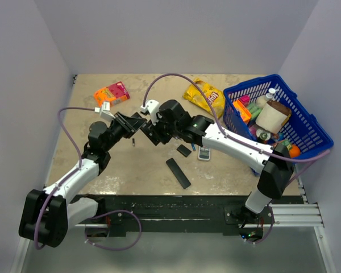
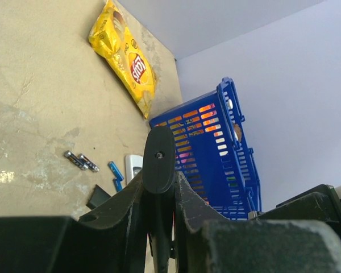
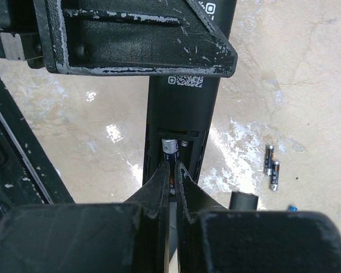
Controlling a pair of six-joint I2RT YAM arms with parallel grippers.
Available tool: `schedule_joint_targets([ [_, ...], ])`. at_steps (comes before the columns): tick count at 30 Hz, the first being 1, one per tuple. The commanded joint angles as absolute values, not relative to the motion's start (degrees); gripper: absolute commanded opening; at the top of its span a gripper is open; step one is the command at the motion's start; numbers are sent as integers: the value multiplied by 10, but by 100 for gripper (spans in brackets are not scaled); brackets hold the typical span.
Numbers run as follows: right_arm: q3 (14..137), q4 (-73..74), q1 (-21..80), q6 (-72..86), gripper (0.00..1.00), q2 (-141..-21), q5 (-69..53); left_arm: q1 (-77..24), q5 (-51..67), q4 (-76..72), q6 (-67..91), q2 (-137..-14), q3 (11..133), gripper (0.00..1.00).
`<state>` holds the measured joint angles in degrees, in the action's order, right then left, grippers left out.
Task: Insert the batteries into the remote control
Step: Load the battery into the remote control.
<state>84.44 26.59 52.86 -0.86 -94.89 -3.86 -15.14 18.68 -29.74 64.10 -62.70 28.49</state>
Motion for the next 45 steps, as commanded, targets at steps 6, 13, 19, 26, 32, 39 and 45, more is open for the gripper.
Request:
schedule_joint_targets([
  [6,832,236,516,10,0,-918,-40,-148,184,-342,661,-608,275,0],
  [13,842,248,516,7,9,-911,-61,-148,194,-354,661,-607,273,0],
  [19,870,272,515,8,23,-896,-57,-148,204,-350,654,-610,272,0],
  [26,894,287,516,4,26,-897,-63,-148,218,-346,645,-616,284,0],
  [32,900,294,517,4,26,-915,-97,-148,229,-345,642,-618,294,0],
  [39,908,310,517,-21,26,-934,-127,-148,243,-343,633,-618,306,0],
  [45,904,317,517,-25,26,-944,-120,-149,250,-345,630,-618,312,0],
])
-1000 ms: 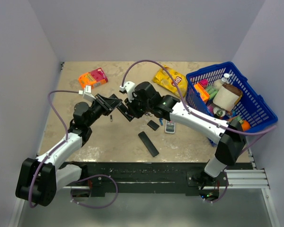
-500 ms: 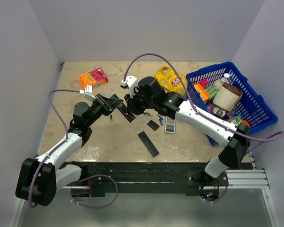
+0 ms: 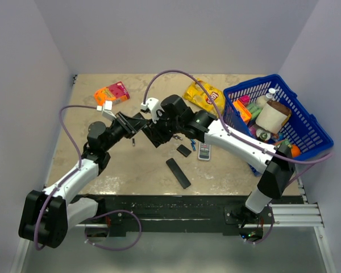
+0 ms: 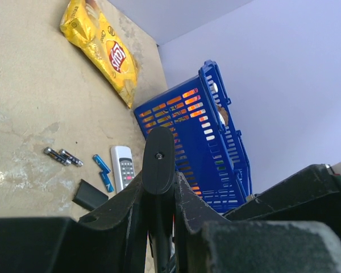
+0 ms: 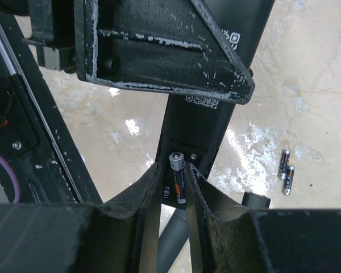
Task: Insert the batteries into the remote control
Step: Load the battery into the remote control.
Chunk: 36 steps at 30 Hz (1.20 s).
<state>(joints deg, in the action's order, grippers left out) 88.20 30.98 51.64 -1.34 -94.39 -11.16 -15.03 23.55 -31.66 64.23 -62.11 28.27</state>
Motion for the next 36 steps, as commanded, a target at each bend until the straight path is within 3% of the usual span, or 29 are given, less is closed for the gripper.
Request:
schedule_joint_targets([
  [1,902,316,517,-25,26,-944,-118,-149,253,-345,628,-617,313,0],
  [16,883,306,513,-18,18,-940,-66,-149,279,-355,622,-619,316,0],
  [36,867,312,524,-22,21,-966,-47,-160,242,-341,624,-597,325,0],
])
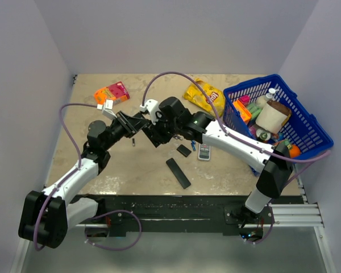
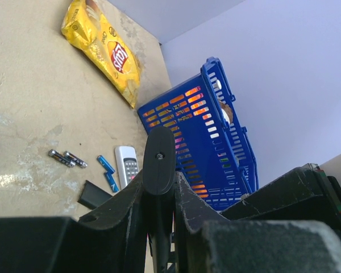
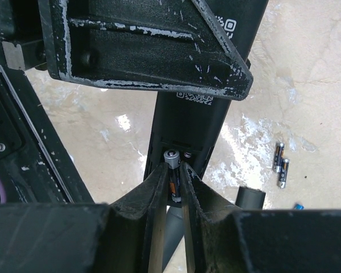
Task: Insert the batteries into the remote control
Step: Load the battery into the remote control.
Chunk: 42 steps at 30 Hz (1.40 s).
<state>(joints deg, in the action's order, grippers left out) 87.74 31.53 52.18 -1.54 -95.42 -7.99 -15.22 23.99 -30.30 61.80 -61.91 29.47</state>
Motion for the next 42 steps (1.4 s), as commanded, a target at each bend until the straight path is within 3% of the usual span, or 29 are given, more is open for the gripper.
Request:
schedule_joint_targets([
  [1,866,311,525,-22,21,-969,-49,-162,240,-341,624,-595,325,0],
  [13,848,268,540,-11,15,-978,-5,-187,210,-344,632,-592,323,0],
  [18,835,258,540,-11,0,-954,-7,-187,201,-326,616,-586,323,0],
  [40,813,203,538,10,0,-883,-34,-171,138,-282,606,-554,292,0],
  [42,825,208,538,10,4,-883,-32,-171,148,-287,605,-559,294,0],
])
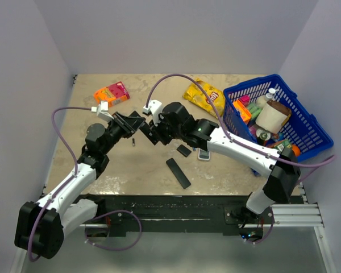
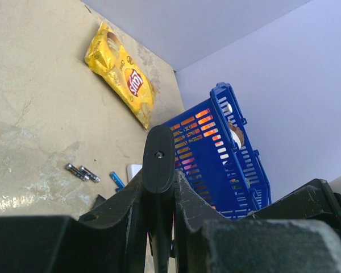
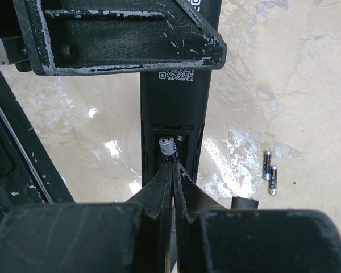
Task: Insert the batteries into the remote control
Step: Load the battery into the remote control.
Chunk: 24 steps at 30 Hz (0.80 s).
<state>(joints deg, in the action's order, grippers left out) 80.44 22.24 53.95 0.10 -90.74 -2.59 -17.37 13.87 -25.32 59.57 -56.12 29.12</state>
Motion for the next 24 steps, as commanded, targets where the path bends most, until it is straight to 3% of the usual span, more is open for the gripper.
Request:
schedule_joint_targets([
  [1,831,215,538,11,14,-883,-32,-171,150,-290,605,-561,293,0],
  [5,855,234,538,23,29,-878,-31,-171,172,-301,599,-571,295,0],
  [24,865,262,539,102,25,-902,22,-171,171,-321,612,-591,294,0],
])
